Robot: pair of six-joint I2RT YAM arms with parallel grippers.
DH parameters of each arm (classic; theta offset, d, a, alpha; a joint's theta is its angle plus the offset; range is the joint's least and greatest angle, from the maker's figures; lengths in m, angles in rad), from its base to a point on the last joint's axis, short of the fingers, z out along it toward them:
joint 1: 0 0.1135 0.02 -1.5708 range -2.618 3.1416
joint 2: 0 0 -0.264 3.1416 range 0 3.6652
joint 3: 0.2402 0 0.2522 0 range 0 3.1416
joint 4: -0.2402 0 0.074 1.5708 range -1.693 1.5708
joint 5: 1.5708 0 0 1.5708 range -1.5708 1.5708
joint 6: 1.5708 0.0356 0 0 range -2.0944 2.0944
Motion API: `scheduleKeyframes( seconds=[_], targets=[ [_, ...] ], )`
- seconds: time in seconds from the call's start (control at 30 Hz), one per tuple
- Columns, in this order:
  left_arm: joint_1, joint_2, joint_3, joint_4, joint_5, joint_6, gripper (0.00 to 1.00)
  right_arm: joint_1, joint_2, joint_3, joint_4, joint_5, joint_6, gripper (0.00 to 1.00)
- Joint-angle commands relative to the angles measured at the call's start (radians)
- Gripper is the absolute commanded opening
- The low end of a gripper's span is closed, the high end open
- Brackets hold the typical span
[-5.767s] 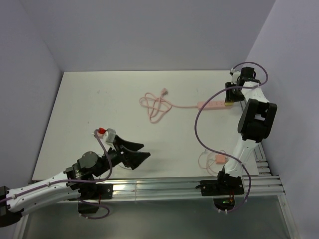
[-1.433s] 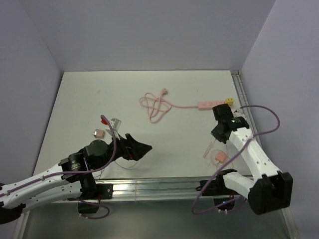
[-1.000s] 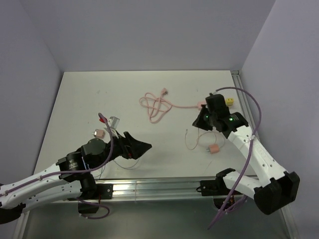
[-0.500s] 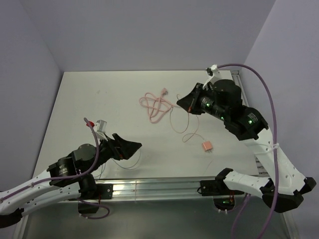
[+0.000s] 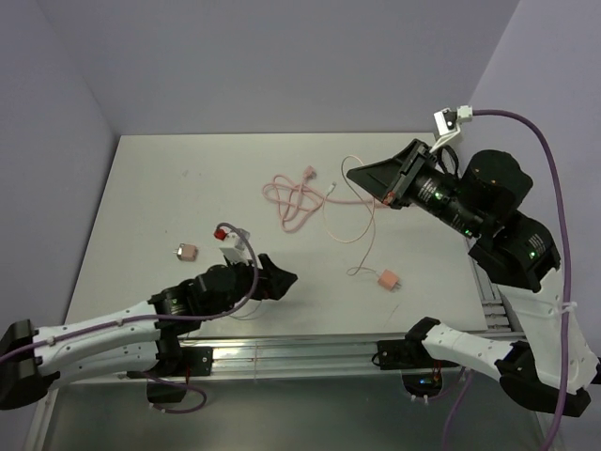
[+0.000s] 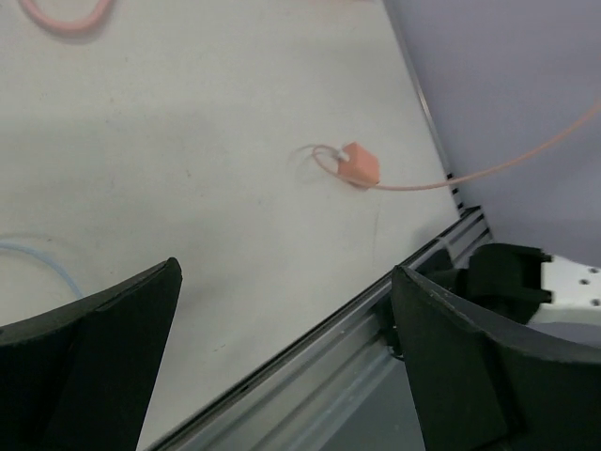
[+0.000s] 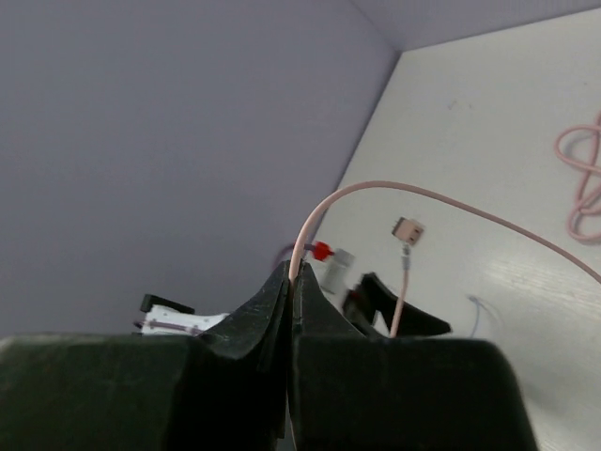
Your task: Insert the plug
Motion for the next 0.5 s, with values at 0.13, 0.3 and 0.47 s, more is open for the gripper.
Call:
scheduleKeyframes(
  seconds=[0.13, 0.3, 0.47],
  targets=[
    [-0.025, 0.286, 0.001, 0.425, 0.052, 0.103, 0.99, 0.006, 0.018, 0.177, 0.044, 0.017, 0.102, 0.00],
    [-0.099, 0.524, 0.099, 0.574, -0.041, 0.215, 0.99, 0.006, 0.024, 0.204, 0.042, 0.000, 0.129, 0.00],
    [-0.223, 0.747, 0.278, 0.629, -0.351, 0.501, 0.99, 0.006, 0.009, 0.169, 0.059, -0.034, 0.138, 0.00]
  ],
)
